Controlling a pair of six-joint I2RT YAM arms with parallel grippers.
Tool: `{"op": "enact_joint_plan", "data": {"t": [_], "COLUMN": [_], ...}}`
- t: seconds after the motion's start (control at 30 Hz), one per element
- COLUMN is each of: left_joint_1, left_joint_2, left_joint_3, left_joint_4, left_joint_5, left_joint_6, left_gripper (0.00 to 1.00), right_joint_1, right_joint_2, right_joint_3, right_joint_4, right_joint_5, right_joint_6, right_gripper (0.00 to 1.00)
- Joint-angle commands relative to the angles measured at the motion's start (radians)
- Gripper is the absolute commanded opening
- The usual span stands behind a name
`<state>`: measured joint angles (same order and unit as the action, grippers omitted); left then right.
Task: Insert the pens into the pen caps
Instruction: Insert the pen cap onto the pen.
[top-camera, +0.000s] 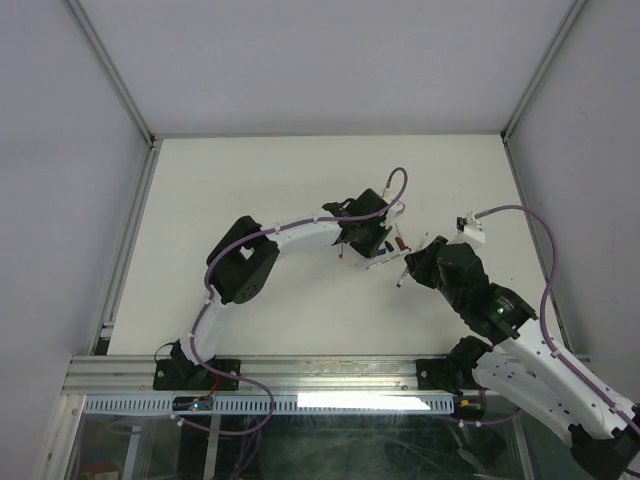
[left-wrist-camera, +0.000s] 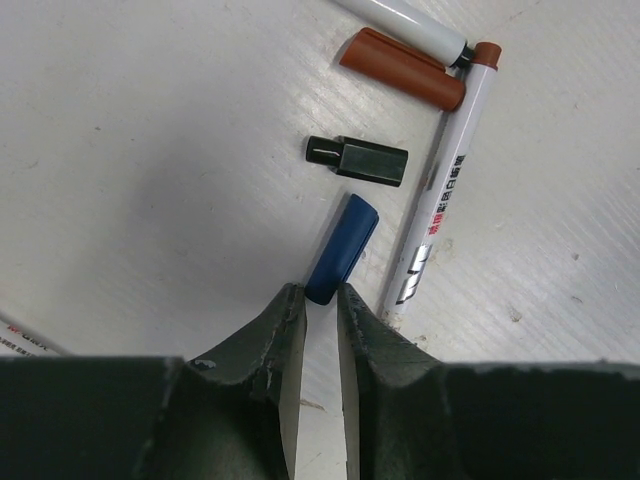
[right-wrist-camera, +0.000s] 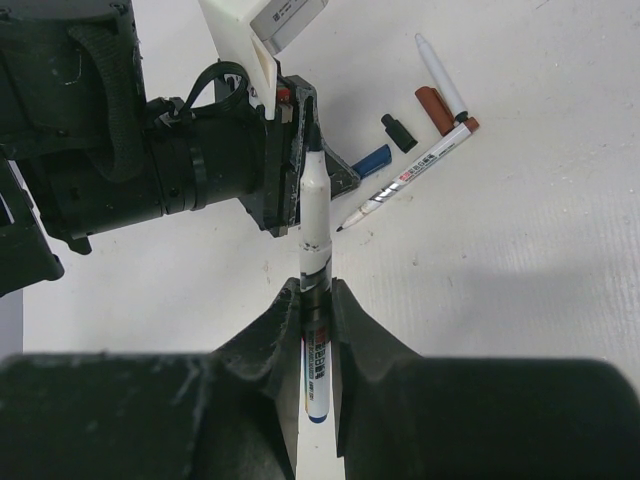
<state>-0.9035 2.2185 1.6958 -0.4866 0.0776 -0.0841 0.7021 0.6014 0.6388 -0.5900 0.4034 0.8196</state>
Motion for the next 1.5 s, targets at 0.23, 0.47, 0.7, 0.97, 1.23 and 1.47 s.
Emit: {"op": "enact_joint_plan", "data": {"t": [0.23, 0.47, 0.7, 0.97, 1.23, 1.47], "left_joint_1": [-0.009, -0.010, -0.012, -0.014, -0.015, -0.014], "left_joint_2": [-0.021, 0.006, 0.027, 0.048, 0.069, 0.058], "left_joint_3": [0.013, 0.042, 0.048, 0.046, 0.064, 0.037], "left_joint_4": [0.043, 0.047, 0.066, 0.078, 0.088, 0.088], "left_joint_5": [-0.026, -0.008, 0.046, 0.054, 0.056, 0.015], "left_joint_6": [0.068, 0.096, 0.085, 0.066, 0.055, 0.060], "left_gripper": [0.37, 0.42, 0.41, 0.36, 0.31, 0.17], "right_joint_1": [-0.003, -0.003, -0.002, -0.003, -0.002, -0.003], "right_joint_2": [-0.005, -0.019, -0.038, -0.060, -0.060, -0.061], "right_joint_3": [-0.010, -0.017, -0.024, -0.036, -0.040, -0.042], "right_joint_4": [0.027, 0.023, 0.014, 0.009, 0.007, 0.008], "right_joint_5": [0.006, 0.005, 0.017, 0.018, 0.014, 0.014], "right_joint_6": [0.019, 0.023, 0.029, 0.041, 0.050, 0.050], "right_gripper": [0.00, 0.00, 0.00, 0.00, 0.00, 0.00]}}
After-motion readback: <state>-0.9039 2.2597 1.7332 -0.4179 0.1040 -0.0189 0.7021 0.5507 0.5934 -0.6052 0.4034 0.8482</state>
